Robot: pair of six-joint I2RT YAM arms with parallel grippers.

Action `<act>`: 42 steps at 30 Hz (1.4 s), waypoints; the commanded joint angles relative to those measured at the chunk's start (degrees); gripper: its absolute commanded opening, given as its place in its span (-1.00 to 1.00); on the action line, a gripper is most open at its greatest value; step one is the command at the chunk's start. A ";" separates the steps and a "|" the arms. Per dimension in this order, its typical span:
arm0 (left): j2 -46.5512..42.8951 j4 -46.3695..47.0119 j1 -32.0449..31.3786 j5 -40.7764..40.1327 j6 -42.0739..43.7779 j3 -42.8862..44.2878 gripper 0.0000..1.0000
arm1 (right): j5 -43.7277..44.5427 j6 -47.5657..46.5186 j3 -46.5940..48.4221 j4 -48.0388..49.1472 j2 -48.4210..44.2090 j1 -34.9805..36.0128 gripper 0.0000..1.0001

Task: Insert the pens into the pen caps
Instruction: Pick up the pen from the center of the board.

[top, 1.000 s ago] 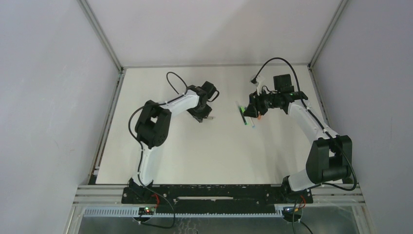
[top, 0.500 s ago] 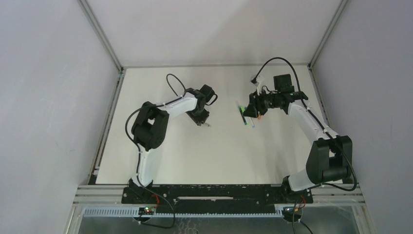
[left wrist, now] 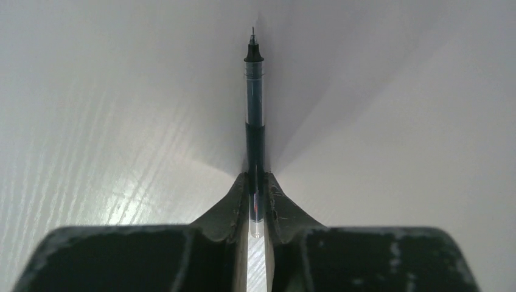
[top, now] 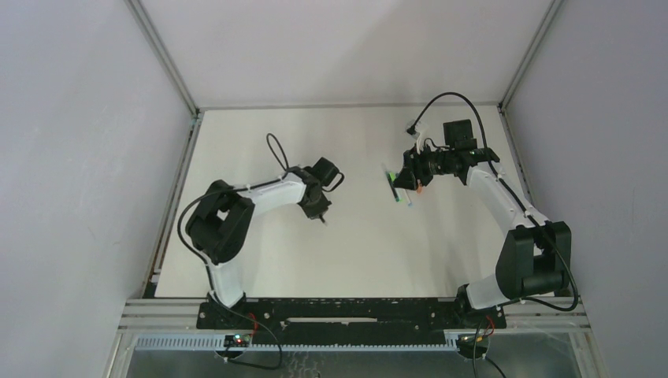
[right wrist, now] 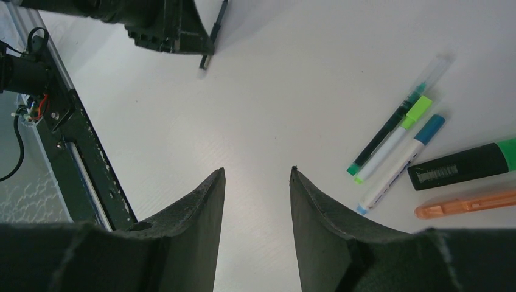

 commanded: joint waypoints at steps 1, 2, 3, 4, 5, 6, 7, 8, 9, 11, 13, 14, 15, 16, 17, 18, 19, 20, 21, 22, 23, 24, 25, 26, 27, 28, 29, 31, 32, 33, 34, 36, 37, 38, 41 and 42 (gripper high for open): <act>2.07 0.13 -4.05 4.81 5.62 -10.94 -0.80 | -1.42 -0.86 1.17 -0.20 -1.92 -0.14 0.03; 1.56 1.07 -4.33 5.31 6.09 -12.42 -0.84 | -1.49 -0.84 1.17 -0.20 -1.98 -0.14 0.03; 1.14 2.09 -4.48 6.05 6.71 -13.61 -0.87 | -1.53 -0.81 1.22 -0.20 -1.96 -0.14 0.03; 0.87 2.66 -4.57 6.48 7.46 -14.44 -0.90 | -1.53 -0.78 1.18 -0.16 -1.96 -0.14 0.03; 0.58 3.10 -4.59 6.82 8.64 -14.92 -0.92 | -1.44 -0.89 1.17 -0.20 -2.01 -0.14 0.03; 0.24 3.27 -4.64 6.97 9.99 -15.21 -0.94 | -1.49 -0.91 1.17 -0.23 -1.99 -0.23 0.03; -0.10 3.33 -4.71 6.92 11.55 -15.39 -0.95 | -1.53 -0.90 1.17 -0.28 -2.03 -0.30 0.03; -0.66 3.66 -4.90 6.35 12.97 -15.67 -0.97 | -1.66 -0.91 1.18 -0.33 -2.05 -0.32 0.03; -2.25 4.07 -5.24 5.09 14.37 -16.16 -0.99 | -1.85 -0.88 1.22 -0.37 -2.12 -0.36 0.03; -6.33 6.02 -6.24 2.10 17.16 -17.88 -1.00 | -2.73 -1.09 1.14 -0.52 -2.27 -0.33 0.03; -12.39 9.97 -7.48 0.00 19.33 -20.83 -1.00 | -4.10 -0.89 0.31 0.33 -2.87 -0.32 0.03; -15.38 12.74 -7.98 -0.31 20.52 -22.68 -1.00 | -5.14 -0.76 -0.15 0.81 -3.33 -0.32 0.03; -18.70 15.99 -8.63 -0.36 21.79 -24.54 -1.00 | -6.16 -0.64 -0.60 1.31 -3.69 -0.28 0.03; -21.64 20.14 -9.22 -0.26 23.14 -26.85 -1.00 | -7.24 -0.53 -0.93 1.63 -4.06 -0.24 0.03; -24.81 24.06 -9.83 -0.23 24.35 -29.14 -1.00 | -8.66 -0.40 -1.41 1.95 -4.55 -0.25 0.03; -27.50 28.37 -10.31 -0.21 25.07 -31.39 -1.00 | -9.83 -0.14 -1.91 2.47 -4.97 -0.23 0.03; -29.75 32.06 -10.73 -0.17 25.56 -34.23 -1.00 | -11.38 0.25 -2.53 3.25 -5.41 -0.15 0.03; -31.77 35.20 -11.06 -0.17 25.88 -35.37 -1.00 | -12.26 0.62 -3.21 4.02 -5.81 -0.14 0.03; -33.33 38.23 -11.68 -0.33 26.67 -37.59 -1.00 | -13.99 1.19 -3.93 5.09 -6.28 -0.10 0.03; -34.95 41.58 -12.27 -0.78 27.10 -38.71 -1.00 | -14.84 2.20 -4.99 6.37 -6.69 -0.02 0.03; -36.46 45.16 -12.84 -1.13 27.78 -40.90 -1.00 | -15.82 3.40 -5.91 8.16 -7.18 0.14 0.04; -37.89 48.59 -13.36 -1.61 28.46 -42.76 -1.00 | -16.56 5.05 -7.14 10.29 -7.75 0.39 0.04; -39.41 52.25 -13.75 -1.94 29.03 -44.65 -1.00 | -17.26 6.79 -8.47 12.75 -8.43 0.57 0.05; -40.60 56.55 -13.92 -2.10 29.28 -46.60 -1.00 | -17.86 9.06 -10.07 16.13 -9.11 0.80 0.05; -41.78 60.32 -14.11 -2.30 29.32 -48.54 -1.00 | -18.55 11.98 -11.93 19.62 -9.83 0.94 0.07; -42.75 64.81 -14.16 -2.25 29.48 -50.26 -1.00 | -19.57 14.85 -13.58 23.80 -10.46 1.04 0.08; -43.50 70.30 -14.18 -2.23 29.81 -51.82 -1.00 | -20.48 18.26 -16.22 28.34 -10.95 1.26 0.12; -44.50 76.93 -14.16 -1.94 30.29 -53.70 -1.00 | -21.19 25.27 -20.19 40.07 -11.84 2.19 0.22; -44.64 79.80 -14.20 -1.33 30.51 -54.03 -1.00 | -21.11 27.74 -22.01 43.97 -12.11 3.02 0.27; -44.43 82.26 -14.25 -0.54 30.63 -54.01 -1.00 | -20.64 29.54 -23.30 46.64 -12.23 4.03 0.32; -44.05 84.63 -14.22 0.61 30.60 -53.63 -1.00 | -20.35 30.19 -24.02 48.42 -12.12 5.12 0.35; -42.38 88.60 -14.27 3.12 29.92 -52.54 -1.00 | -19.17 31.57 -24.84 50.79 -11.51 7.54 0.41; -41.46 90.20 -14.30 4.29 29.37 -51.92 -1.00 | -18.35 32.95 -25.26 52.35 -11.13 8.67 0.42; -40.49 91.87 -14.30 5.69 28.74 -51.34 -1.00 | -16.99 34.31 -25.66 53.87 -10.79 9.87 0.43; -37.57 96.64 -14.70 7.84 26.74 -49.90 -1.00 | -14.03 39.01 -26.94 58.81 -10.25 10.67 0.44; -36.64 98.00 -15.00 8.40 26.29 -49.51 -1.00 | -13.27 40.32 -27.26 59.86 -10.16 10.67 0.44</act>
